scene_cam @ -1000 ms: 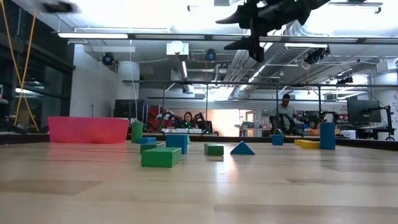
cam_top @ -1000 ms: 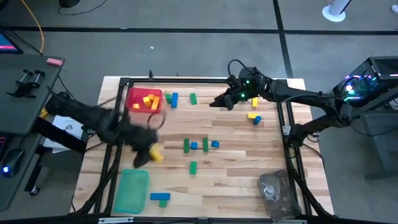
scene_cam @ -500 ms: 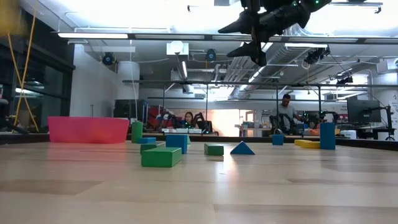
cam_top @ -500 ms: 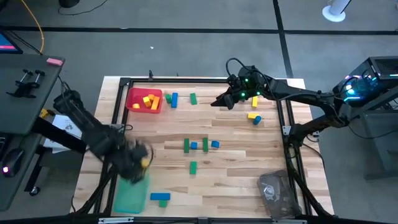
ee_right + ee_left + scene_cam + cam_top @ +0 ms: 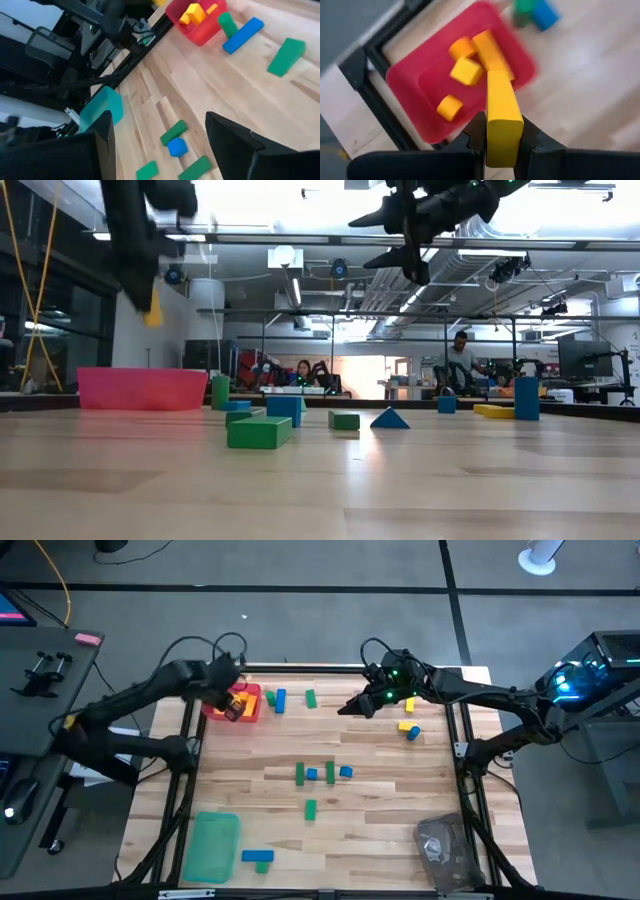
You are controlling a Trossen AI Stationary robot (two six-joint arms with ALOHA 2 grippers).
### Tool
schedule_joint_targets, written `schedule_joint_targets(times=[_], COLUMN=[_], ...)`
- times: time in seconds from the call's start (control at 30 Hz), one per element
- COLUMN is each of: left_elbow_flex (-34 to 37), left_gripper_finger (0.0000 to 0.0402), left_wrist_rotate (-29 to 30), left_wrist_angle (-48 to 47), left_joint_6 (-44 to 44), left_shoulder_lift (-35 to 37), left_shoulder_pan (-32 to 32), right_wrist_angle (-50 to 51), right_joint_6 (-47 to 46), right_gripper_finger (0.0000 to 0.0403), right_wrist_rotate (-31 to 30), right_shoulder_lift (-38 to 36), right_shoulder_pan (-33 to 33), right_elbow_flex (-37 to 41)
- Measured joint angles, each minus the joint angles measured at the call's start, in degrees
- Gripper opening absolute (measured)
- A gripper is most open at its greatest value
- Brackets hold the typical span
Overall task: Sort blocks
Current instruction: Put the yellow block into the red bin
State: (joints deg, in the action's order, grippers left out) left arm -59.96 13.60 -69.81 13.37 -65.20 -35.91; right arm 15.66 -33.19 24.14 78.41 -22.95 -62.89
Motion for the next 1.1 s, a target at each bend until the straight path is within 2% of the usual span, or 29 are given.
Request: schedule_joint_targets(times=[0.07, 0.17, 0.3, 0.37, 0.63, 0.8, 0.93, 1.1], left_elbow_flex=[2.06, 4.31, 4.95, 4.95, 4.56, 0.54, -3.58, -2.97], left_gripper_finger=[0.0027, 0.0027, 0.0027, 0.0031, 0.0147, 0.0186, 0.0195, 0.0196], left_wrist_rotate=[-1.50, -0.16, 6.09, 6.92, 5.43, 0.13, -7.69, -15.17], left_wrist_angle=[0.94, 0.78, 1.50, 2.70, 2.43, -0.40, 6.64, 30.00], left_joint_6=[-1.64, -1.51, -0.50, -0.17, -0.75, -3.00, -1.36, 3.14], left_shoulder_lift=[-2.82, -6.73, -10.48, -11.51, -12.08, -11.46, -7.55, -1.23], left_shoulder_pan=[-5.27, -9.15, -10.30, -10.30, -10.29, -10.27, -9.20, -5.41], right_wrist_angle=[0.00, 0.00, 0.00, 0.00, 0.01, 0.68, 8.31, 24.74], right_joint_6=[-0.38, -1.48, -1.76, -2.69, -3.02, -2.57, -2.84, -4.23], right_gripper_finger=[0.0200, 0.0200, 0.0200, 0.0200, 0.0200, 0.0200, 0.0200, 0.0200], right_wrist_rotate=[0.02, -0.62, -1.96, -2.10, -1.03, -1.35, -10.05, -25.71], right_shoulder_lift=[0.00, 0.00, 0.00, 0.00, -0.19, -3.03, -6.36, -6.68], right_shoulder_pan=[0.84, 2.06, 3.26, 3.54, 3.33, 1.78, -1.16, -5.41], right_elbow_flex=[0.00, 0.00, 0.00, 0.00, 0.00, 0.00, -0.02, -0.02])
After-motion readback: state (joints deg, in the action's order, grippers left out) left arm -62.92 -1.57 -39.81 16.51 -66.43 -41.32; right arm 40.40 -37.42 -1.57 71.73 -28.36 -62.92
